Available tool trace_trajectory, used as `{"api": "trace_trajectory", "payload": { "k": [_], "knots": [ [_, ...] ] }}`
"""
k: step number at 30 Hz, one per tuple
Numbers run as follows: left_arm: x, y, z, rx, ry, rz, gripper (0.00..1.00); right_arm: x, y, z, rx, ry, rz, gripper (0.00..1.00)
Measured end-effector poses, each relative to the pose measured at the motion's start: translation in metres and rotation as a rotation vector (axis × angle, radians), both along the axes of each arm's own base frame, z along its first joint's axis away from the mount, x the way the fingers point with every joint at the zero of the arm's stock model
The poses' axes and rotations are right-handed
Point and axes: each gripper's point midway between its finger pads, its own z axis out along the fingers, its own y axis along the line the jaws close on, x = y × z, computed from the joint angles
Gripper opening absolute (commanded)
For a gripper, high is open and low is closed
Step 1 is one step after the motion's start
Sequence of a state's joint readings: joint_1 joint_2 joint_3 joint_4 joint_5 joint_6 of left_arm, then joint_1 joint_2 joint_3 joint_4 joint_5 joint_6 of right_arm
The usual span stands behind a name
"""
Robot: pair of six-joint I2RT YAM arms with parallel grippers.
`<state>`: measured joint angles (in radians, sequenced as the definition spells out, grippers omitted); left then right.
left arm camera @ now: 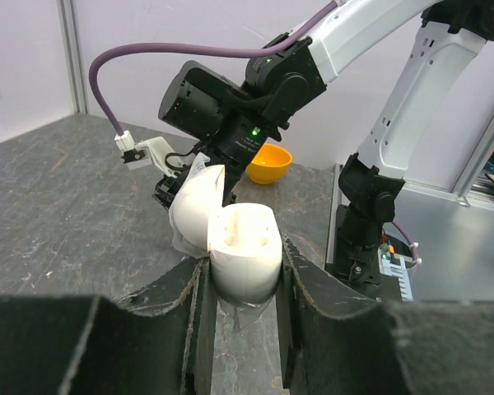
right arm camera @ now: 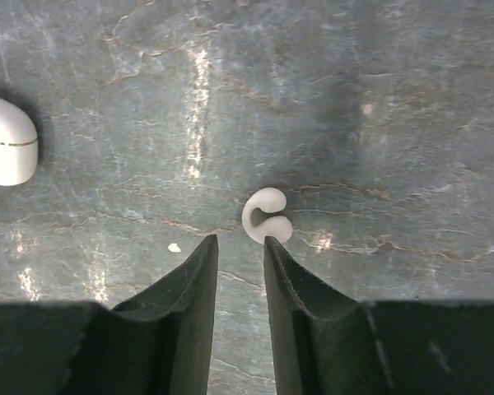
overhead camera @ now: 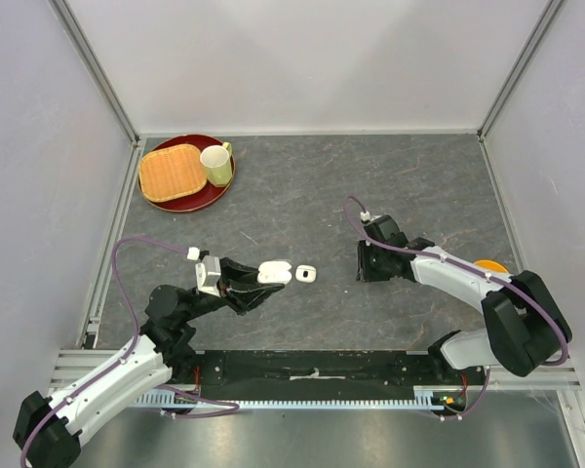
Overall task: Insert the wireless bluetooth earbuds into the charging case
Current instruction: Adjust the earbud at the center of the board.
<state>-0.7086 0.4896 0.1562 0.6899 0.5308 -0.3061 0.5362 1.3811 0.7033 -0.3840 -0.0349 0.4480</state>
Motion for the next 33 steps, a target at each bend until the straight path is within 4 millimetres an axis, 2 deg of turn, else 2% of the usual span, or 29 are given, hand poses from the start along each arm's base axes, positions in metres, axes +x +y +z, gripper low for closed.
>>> {"api": "trace_trajectory", "payload": {
  "k": [13,27,33],
  "knots": [
    [0.001,0.0,-0.005,0.007,0.011,0.006,0.02,0.01,-0.045,-0.004,-0.126,-0.028,-0.145,0.36],
    [0.0,0.001,-0.005,0.005,0.009,0.006,0.02,0.02,-0.062,0.011,-0.02,-0.051,-0.243,0.35],
    [0.0,0.002,-0.004,0.001,0.005,0.008,0.02,0.016,-0.069,0.004,-0.017,-0.032,-0.267,0.34]
  ]
}}
